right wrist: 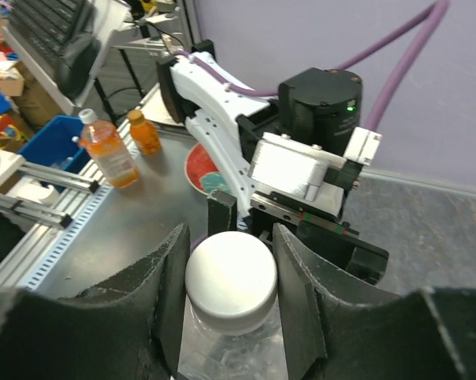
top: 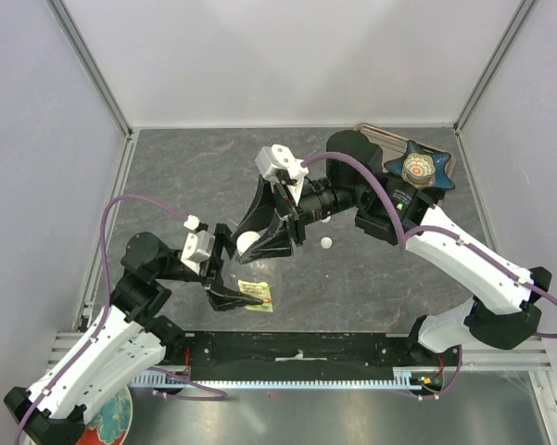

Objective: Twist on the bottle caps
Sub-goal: Screw the bottle cap onto the plastic bottle.

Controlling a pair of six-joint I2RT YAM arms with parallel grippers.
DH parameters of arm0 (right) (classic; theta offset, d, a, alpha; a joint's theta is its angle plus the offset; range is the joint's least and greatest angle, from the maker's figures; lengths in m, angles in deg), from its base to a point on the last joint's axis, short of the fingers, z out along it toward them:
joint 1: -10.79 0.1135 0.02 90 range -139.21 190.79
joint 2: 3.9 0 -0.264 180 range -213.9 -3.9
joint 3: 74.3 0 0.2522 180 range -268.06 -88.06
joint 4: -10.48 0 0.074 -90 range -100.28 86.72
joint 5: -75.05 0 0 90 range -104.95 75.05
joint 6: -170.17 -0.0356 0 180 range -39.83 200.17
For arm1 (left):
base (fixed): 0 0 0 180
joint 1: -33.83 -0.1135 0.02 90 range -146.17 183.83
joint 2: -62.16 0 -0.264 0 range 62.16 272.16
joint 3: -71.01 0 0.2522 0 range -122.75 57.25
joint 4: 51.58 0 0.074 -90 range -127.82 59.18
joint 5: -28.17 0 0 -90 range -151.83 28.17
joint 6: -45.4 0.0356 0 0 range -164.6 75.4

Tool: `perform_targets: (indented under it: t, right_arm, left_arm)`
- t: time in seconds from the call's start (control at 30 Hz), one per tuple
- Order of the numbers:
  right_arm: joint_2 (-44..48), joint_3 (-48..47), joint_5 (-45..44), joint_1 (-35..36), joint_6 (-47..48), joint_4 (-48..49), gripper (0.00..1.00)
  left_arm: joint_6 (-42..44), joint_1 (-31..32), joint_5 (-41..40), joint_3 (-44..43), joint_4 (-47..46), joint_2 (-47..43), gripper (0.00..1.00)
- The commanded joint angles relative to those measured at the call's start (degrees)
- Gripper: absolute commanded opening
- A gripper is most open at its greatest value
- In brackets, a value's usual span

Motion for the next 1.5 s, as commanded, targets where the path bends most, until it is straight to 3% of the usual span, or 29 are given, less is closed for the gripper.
perform_targets:
  t: [0.0,0.37,0.5,0.67,0.9,1.0,1.17,1.47]
  right_arm:
    - [-0.4,0.0,-5.3,0.4,5.4,-10.6,0.01]
    - [0.9,5.8,-11.4,0.4,-1.4,-3.1,0.00]
    - [1.6,7.2,-20.2,0.4,-4.4,-0.7,0.00]
    - [1.4,8.2,-37.6,2.6,-6.0,-0.5,0.00]
    - [5.1,9.1,-43.3,3.4,-5.4,2.5,0.64]
    - [6.5,8.6,-44.4,3.4,-4.3,2.7,0.74]
    - [6.3,7.7,-44.6,3.4,-3.2,1.7,0.77]
    - [4.5,6.0,-44.2,3.4,-2.0,2.4,0.63]
  left_arm:
    - [1.7,-0.7,-15.4,-2.9,-0.9,-0.1,0.02]
    - [4.1,-0.9,-25.6,-2.7,-0.4,-0.6,0.02]
    - [6.7,-0.9,-29.3,-2.4,0.2,-0.8,0.02]
    - [9.2,-0.9,-36.0,-1.8,1.1,-1.5,0.02]
    - [9.3,-0.9,-35.6,-1.3,2.1,-2.5,0.02]
    - [9.5,-0.9,-36.6,-0.8,2.4,-2.9,0.02]
    - [9.8,-0.9,-35.7,0.2,2.4,-3.5,0.02]
    - [9.8,-0.9,-31.0,1.3,2.6,-4.4,0.02]
